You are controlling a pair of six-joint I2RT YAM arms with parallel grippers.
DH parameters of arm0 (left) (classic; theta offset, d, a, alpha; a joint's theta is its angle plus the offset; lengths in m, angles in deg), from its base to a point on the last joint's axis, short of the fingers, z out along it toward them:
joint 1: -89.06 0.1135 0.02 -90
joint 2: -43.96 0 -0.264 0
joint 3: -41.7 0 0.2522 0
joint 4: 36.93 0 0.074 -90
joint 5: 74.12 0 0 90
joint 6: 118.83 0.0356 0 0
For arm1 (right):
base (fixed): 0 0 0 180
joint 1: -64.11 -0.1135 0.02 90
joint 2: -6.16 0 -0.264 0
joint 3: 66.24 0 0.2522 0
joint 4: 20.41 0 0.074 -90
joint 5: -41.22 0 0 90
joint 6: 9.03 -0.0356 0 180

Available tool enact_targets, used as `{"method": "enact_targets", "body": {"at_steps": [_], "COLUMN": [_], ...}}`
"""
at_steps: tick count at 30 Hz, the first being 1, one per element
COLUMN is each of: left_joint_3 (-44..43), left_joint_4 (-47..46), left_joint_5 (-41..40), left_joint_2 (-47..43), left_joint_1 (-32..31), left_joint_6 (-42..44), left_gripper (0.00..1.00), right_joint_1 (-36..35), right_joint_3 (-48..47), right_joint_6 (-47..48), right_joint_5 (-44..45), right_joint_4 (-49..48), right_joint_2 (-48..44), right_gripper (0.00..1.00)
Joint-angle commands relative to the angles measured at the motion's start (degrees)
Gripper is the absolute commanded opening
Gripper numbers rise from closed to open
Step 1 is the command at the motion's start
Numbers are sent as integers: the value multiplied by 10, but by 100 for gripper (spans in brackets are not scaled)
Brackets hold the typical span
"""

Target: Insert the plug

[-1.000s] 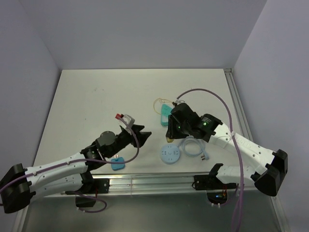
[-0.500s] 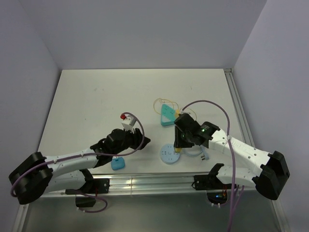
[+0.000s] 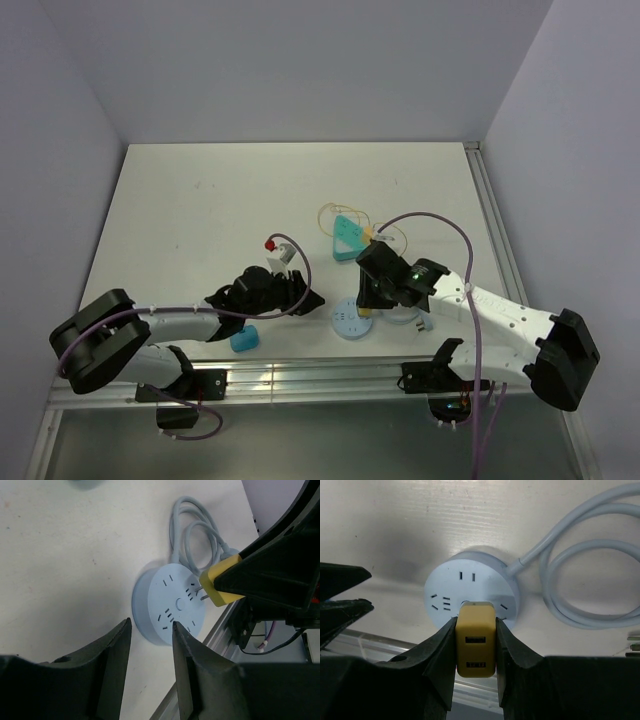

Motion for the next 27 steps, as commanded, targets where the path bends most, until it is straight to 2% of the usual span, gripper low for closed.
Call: {"method": "enact_targets", "body": {"at_steps": [1, 11, 27], "left_joint_3": [-8, -15, -24], "left_joint_4": [-56, -50, -52], "left_joint_5": [27, 26, 26], "left_joint_2": [10, 18, 29], "left_joint_1": [2, 1, -9], "left_joint_6": [-20, -13, -12], "left_gripper": [43, 43, 44], "right_joint_1": [-11, -42, -50], "right_joint_3": [4, 17, 10], "right_joint_6": [-25, -57, -71], "right_joint_5": [38, 66, 115], "right_joint_4": [-21, -8, -9], "right_joint_2": [7, 14, 26], "right_gripper": [0, 0, 0]}}
